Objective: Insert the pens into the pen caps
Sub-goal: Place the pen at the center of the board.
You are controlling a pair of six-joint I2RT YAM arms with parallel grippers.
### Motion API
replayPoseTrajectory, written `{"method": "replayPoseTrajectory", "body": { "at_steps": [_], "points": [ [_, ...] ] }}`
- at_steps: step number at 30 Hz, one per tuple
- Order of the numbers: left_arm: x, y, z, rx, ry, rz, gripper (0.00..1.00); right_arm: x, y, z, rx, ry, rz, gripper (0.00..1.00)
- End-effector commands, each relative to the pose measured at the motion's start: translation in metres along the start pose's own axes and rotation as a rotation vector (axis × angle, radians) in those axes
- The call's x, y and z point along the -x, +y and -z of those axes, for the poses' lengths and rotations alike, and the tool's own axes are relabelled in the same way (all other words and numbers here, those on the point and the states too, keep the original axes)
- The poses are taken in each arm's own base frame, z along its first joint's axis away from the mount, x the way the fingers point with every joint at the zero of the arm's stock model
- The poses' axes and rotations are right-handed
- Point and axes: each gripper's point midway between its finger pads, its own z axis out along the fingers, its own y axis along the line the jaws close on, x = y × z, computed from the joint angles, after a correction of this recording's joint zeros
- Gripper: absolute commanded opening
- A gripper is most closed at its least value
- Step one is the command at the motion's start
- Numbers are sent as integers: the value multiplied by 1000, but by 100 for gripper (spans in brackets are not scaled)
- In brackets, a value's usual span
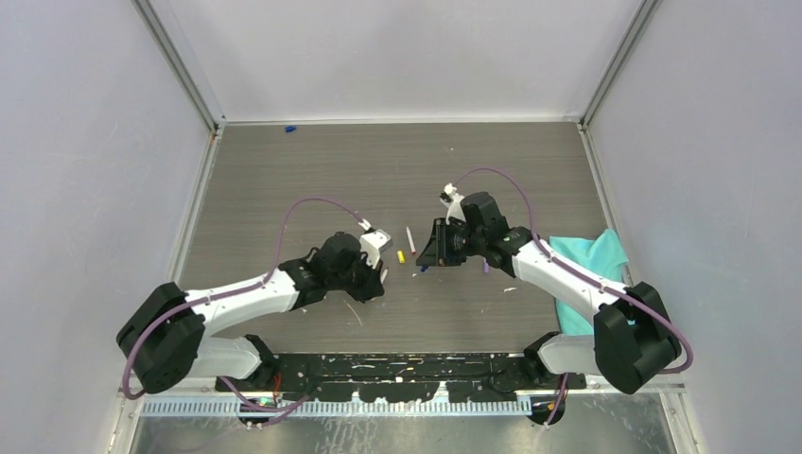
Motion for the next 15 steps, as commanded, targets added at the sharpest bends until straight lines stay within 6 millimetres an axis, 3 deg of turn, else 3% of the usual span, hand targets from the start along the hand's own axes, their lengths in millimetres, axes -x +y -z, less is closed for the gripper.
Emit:
{"method": "replayPoseTrajectory", "body": {
  "at_steps": [1, 10, 15],
  "points": [
    [1, 12, -8, 95, 37, 113, 8, 17, -12, 9, -86, -97, 47, 1],
    [-13, 24, -26, 178, 120, 235, 16, 10, -20, 10, -111, -94, 66, 1],
    [-18, 30, -31, 216, 141, 262, 32, 11, -22, 15, -129, -111, 84, 1]
  ]
}}
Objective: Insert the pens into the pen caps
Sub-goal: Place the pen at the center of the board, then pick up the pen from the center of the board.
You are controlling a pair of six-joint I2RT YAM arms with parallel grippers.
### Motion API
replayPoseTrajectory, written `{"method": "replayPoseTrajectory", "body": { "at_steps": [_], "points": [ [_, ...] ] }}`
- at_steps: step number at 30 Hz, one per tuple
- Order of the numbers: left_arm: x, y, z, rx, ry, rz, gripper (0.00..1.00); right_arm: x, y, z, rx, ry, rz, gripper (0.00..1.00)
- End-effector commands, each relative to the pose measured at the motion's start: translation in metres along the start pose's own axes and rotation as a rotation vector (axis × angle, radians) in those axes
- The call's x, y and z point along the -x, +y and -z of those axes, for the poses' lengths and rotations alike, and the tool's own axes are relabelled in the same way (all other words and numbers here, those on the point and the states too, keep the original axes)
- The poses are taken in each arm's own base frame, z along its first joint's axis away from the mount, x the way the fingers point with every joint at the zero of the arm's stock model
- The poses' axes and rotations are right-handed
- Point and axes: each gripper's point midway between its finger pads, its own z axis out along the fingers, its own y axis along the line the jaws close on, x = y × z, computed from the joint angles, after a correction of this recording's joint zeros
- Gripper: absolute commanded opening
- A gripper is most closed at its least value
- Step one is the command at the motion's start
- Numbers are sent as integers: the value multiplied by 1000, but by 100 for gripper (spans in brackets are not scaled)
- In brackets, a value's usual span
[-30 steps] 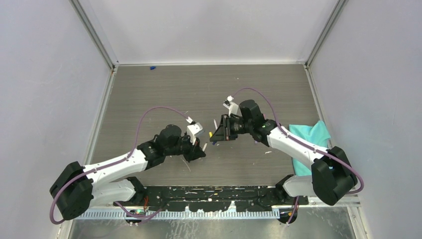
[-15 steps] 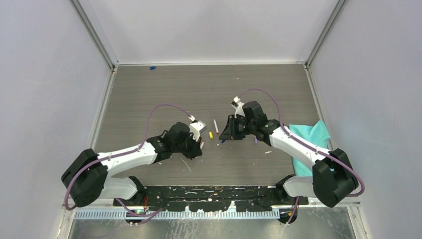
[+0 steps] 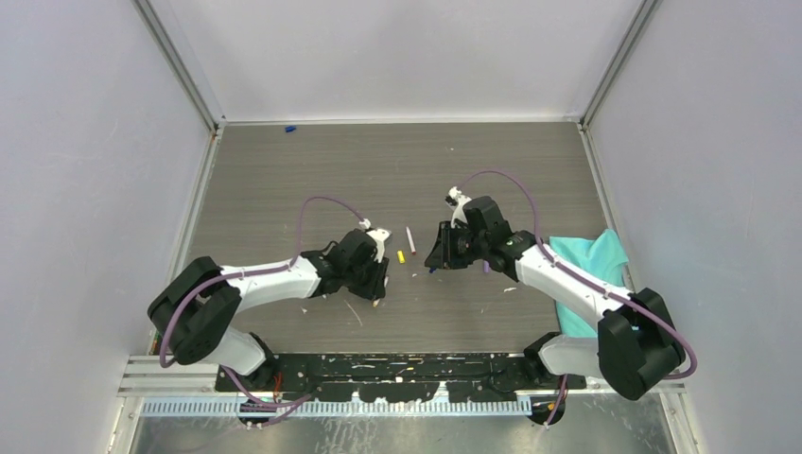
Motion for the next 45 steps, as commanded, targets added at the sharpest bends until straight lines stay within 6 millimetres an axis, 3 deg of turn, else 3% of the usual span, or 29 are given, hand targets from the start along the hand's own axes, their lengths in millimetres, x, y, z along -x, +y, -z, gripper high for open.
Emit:
{"method": "replayPoseTrajectory", "body": {
  "at_steps": [1, 5, 12, 23, 31, 45],
  "points": [
    [13, 3, -1, 43, -27, 46, 36, 16, 4, 13, -1, -87, 55, 1],
    [22, 5, 4, 63, -72, 64, 48, 20, 2, 18, -22, -117, 73, 1],
    [87, -16, 21, 35, -258, 141, 57, 25, -1, 26, -50, -163, 73, 1],
    [143, -30, -26, 148, -295, 240, 53, 40, -11, 45, -129, -290, 50, 1],
    [145, -27, -66, 267, -236, 179, 42, 30, -15, 49, -124, -302, 62, 1],
    [129, -14, -89, 386, -168, 142, 38, 11, -19, 45, -99, -275, 65, 1]
  ]
}}
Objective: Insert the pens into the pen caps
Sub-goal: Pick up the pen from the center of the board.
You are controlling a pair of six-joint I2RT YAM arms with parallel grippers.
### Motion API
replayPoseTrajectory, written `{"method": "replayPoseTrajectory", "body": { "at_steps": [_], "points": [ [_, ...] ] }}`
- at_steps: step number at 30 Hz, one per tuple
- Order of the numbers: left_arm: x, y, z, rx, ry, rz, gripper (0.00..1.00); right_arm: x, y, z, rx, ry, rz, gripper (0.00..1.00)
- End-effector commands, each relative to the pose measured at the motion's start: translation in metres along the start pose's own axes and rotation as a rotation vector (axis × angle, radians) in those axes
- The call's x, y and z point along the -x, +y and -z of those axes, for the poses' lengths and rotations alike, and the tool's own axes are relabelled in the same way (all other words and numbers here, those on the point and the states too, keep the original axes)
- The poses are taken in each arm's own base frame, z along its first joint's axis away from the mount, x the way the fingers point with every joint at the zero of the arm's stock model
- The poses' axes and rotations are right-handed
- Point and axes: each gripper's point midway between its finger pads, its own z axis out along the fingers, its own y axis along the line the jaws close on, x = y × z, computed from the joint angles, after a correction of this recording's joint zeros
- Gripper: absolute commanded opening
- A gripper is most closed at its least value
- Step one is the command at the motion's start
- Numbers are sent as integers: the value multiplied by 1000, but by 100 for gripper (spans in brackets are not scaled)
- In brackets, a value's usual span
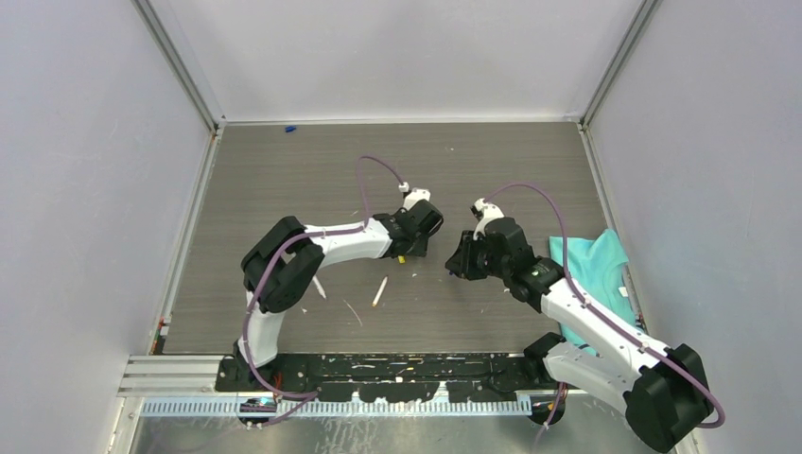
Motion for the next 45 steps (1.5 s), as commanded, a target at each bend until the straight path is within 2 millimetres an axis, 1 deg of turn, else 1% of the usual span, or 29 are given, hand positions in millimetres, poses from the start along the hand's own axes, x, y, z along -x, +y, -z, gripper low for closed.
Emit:
{"method": "replayPoseTrajectory", "body": {
  "at_steps": [1, 3, 5, 8, 9, 11, 12, 13, 16, 18, 19, 20, 21, 23, 24, 27, 29, 33, 34, 37, 38, 39, 40, 45],
  "points": [
    [1, 2, -9, 46, -2, -19, 38, 15, 8, 4, 37, -67, 9, 1],
    [-2, 4, -12, 56, 5, -15, 38, 14, 8, 4, 39, -71, 9, 1],
    [-4, 5, -14, 66, 10, -11, 35, 14, 7, 5, 37, -74, 7, 1],
    [-8, 8, -16, 75, 11, 6, 24, 13, 6, 6, 35, -75, 3, 1],
    [-8, 9, -15, 75, 9, 12, 17, 13, 6, 6, 33, -77, 2, 1],
    [-8, 12, -14, 75, -8, 23, 6, 14, 4, 6, 19, -82, 2, 1],
    [-8, 14, -12, 73, -19, 26, 2, 14, 3, 6, 13, -84, 2, 1],
    [-10, 16, -10, 68, -26, 25, 0, 15, 2, 7, 10, -86, 4, 1],
    [-11, 12, -1, -14, -60, 9, 0, 17, -5, 5, -20, -85, 2, 1],
    [-8, -2, 12, -149, -97, -22, 0, 21, -8, 6, -27, -89, -10, 1],
    [-5, -11, 22, -229, -122, -37, 0, 24, -10, 7, -27, -95, -18, 1],
    [6, -25, 39, -337, -180, -46, 0, 27, -10, 8, -19, -98, -20, 1],
    [9, -34, 55, -424, -212, -67, 0, 29, -10, 9, -12, -103, -24, 1],
    [6, -43, 82, -555, -244, -109, 0, 34, -9, 11, 15, -105, -40, 1],
    [4, -44, 94, -601, -261, -127, 0, 38, -8, 13, 37, -111, -49, 1],
    [-10, -38, 118, -690, -286, -193, 0, 48, 2, 18, 132, -122, -80, 1],
    [-23, -32, 126, -722, -294, -232, 0, 54, 9, 20, 208, -118, -99, 1],
    [-48, -19, 138, -777, -311, -284, 0, 51, 41, 25, 450, -46, -109, 1],
    [-50, -17, 140, -785, -318, -295, 0, 50, 46, 26, 486, -33, -108, 1],
    [-53, -13, 151, -812, -346, -318, 0, 44, 51, 24, 531, 15, -106, 1],
    [-57, -13, 152, -820, -342, -325, 0, 43, 50, 23, 534, 26, -106, 1],
    [-53, -13, 160, -838, -369, -327, 0, 41, 49, 21, 534, 38, -111, 1],
    [-54, -13, 164, -849, -377, -328, 0, 39, 50, 20, 539, 49, -114, 1],
    [-61, -13, 169, -888, -375, -311, 0, 29, 48, 8, 542, 111, -136, 1]
  ]
}}
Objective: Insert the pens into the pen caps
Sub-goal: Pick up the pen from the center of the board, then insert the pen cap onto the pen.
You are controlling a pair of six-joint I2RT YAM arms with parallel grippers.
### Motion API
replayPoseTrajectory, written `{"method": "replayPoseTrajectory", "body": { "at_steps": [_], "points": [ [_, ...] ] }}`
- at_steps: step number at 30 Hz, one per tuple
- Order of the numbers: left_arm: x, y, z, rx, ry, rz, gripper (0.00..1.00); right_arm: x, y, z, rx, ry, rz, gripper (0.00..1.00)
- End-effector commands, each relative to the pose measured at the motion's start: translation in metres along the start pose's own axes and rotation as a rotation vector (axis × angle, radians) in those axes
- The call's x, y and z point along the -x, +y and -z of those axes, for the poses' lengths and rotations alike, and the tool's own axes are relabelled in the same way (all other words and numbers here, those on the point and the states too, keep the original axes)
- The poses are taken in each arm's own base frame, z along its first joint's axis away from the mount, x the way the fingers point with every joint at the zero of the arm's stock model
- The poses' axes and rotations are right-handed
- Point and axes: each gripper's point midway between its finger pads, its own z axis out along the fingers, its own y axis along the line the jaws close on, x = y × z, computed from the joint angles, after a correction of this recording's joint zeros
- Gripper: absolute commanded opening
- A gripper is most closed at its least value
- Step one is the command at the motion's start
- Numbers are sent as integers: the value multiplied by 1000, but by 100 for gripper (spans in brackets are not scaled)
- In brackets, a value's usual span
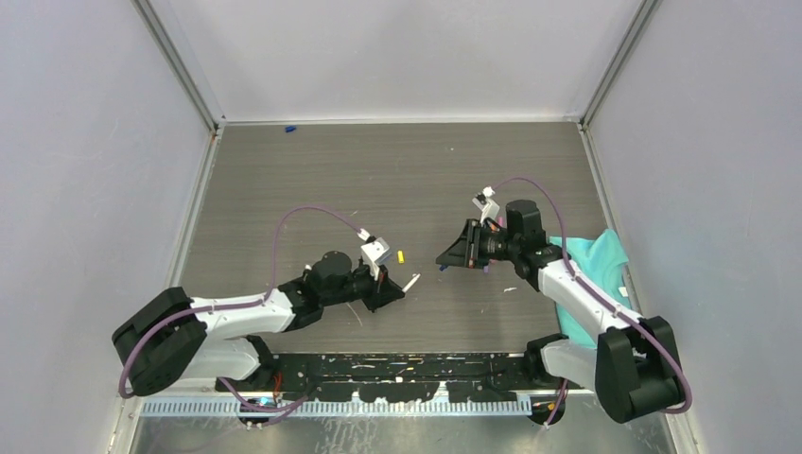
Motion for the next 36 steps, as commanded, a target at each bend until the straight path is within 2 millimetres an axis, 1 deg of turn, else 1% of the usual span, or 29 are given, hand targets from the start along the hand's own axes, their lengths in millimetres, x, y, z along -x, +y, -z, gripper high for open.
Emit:
{"method": "replayPoseTrajectory", "body": {
  "at_steps": [1, 5, 10, 13, 27, 36],
  "points": [
    [26, -19, 3, -94, -108, -46, 0, 9, 19, -7, 87, 19, 53, 1],
    [24, -25, 4, -125, -105, -38, 0, 4, 18, -17, 98, 40, 36, 1],
    [26, -30, 6, -147, -109, -34, 0, 4, 19, -23, 106, 42, 22, 1],
    [25, -29, 6, -141, -110, -42, 0, 2, 21, -27, 116, 50, 21, 1],
    [26, -28, 6, -136, -111, -45, 0, -3, 27, -36, 146, 63, 14, 1],
    [25, -26, 6, -123, -111, -42, 0, -8, 28, -37, 158, 87, 10, 1]
  ]
}}
